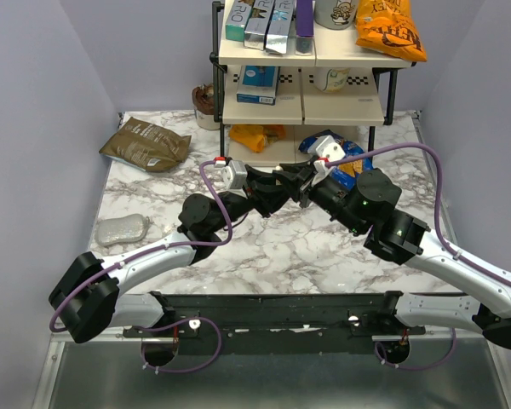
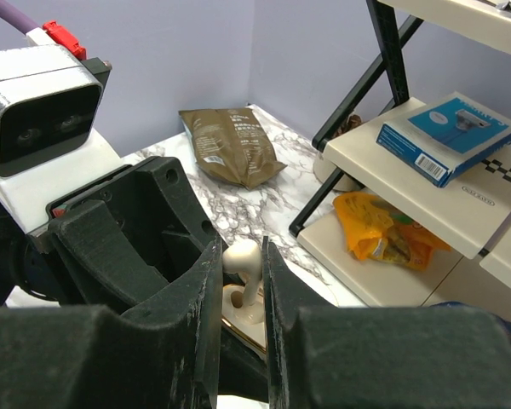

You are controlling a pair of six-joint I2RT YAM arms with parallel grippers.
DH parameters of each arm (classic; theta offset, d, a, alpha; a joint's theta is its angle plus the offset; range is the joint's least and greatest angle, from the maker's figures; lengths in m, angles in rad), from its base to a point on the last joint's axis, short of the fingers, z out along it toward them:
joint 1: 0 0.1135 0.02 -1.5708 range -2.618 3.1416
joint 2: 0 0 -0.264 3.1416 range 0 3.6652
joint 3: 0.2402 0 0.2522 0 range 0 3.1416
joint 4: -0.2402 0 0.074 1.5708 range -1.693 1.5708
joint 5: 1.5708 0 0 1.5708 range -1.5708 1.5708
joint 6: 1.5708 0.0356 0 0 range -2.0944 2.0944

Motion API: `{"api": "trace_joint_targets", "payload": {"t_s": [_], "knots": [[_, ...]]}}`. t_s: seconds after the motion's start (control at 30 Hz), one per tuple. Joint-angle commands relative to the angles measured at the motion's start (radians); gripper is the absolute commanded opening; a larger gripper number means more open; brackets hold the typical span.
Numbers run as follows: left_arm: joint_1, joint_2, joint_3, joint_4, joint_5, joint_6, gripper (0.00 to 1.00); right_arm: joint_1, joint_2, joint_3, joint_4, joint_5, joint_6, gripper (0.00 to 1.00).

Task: Insert the wireless bluetooth earbuds into the charging case
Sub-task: Place the earbud in the charging case.

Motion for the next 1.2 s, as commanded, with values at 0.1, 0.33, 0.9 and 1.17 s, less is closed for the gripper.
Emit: {"api": "trace_joint_targets", "payload": {"t_s": [0.1, 0.33, 0.9, 1.17], "knots": [[0.004, -0.003, 0.038, 0.071, 0.012, -0.007, 0.0, 0.008, 0.021, 0.007, -0.058, -0.041, 0.004, 0.01], [0.004, -0.008, 0.033, 0.071, 0.007, -0.002, 0.0, 0.008, 0.008, 0.005, -0.062, -0.023, 0.004, 0.32], [0.004, -0.008, 0.021, 0.074, 0.004, -0.005, 0.0, 0.008, 0.007, 0.033, -0.061, 0.038, 0.023, 0.47], [0.004, -0.017, 0.001, 0.076, -0.01, 0.003, 0.0, 0.006, -0.011, 0.103, -0.09, 0.064, 0.043, 0.5]]}}
